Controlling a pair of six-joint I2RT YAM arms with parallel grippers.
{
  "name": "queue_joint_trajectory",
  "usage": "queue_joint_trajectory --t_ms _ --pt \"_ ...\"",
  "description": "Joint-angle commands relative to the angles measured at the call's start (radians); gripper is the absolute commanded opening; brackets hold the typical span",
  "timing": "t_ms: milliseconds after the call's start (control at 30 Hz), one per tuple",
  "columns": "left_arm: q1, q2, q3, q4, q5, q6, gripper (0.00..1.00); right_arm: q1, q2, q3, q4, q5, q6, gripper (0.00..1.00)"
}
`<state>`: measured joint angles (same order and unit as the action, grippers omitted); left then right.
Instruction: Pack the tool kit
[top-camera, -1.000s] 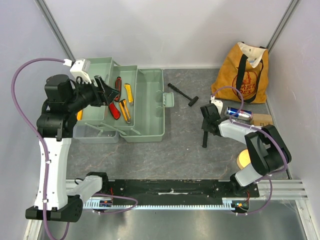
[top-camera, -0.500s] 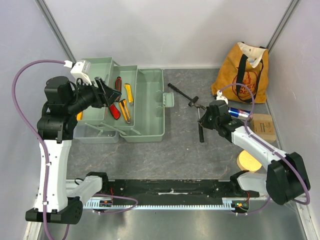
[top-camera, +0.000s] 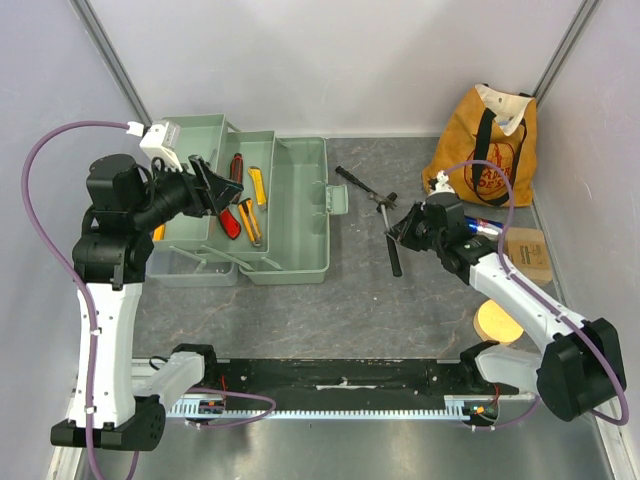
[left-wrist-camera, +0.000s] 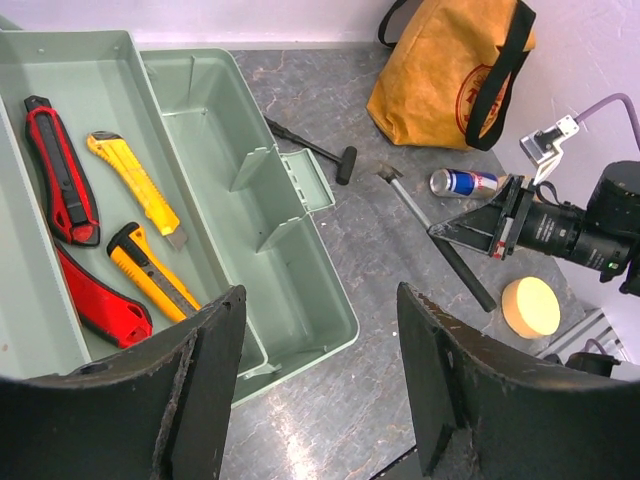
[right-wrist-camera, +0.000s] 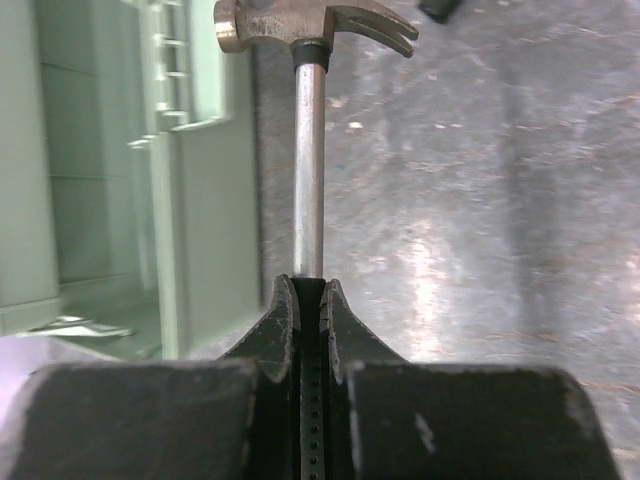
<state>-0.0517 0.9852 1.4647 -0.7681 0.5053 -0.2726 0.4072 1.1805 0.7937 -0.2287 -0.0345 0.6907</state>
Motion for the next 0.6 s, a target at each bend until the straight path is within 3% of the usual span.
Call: queue_joint_trajectory --t_ms 0,367,567 --pt "0.003 -0.020 -0.003 0.046 0.036 -0.036 0.68 0.002 -0.022 0.102 0.184 -0.151 0.072 0.00" --pt "0.003 -0.034 0.009 0.044 0.047 -0.039 0.68 0.151 0.206 0.274 0.402 -0.168 0.184 0.00" --pt "0.004 -0.030 0.028 0.035 0.050 -0.030 0.69 0.176 0.422 0.321 0.684 -0.234 0.342 0.00"
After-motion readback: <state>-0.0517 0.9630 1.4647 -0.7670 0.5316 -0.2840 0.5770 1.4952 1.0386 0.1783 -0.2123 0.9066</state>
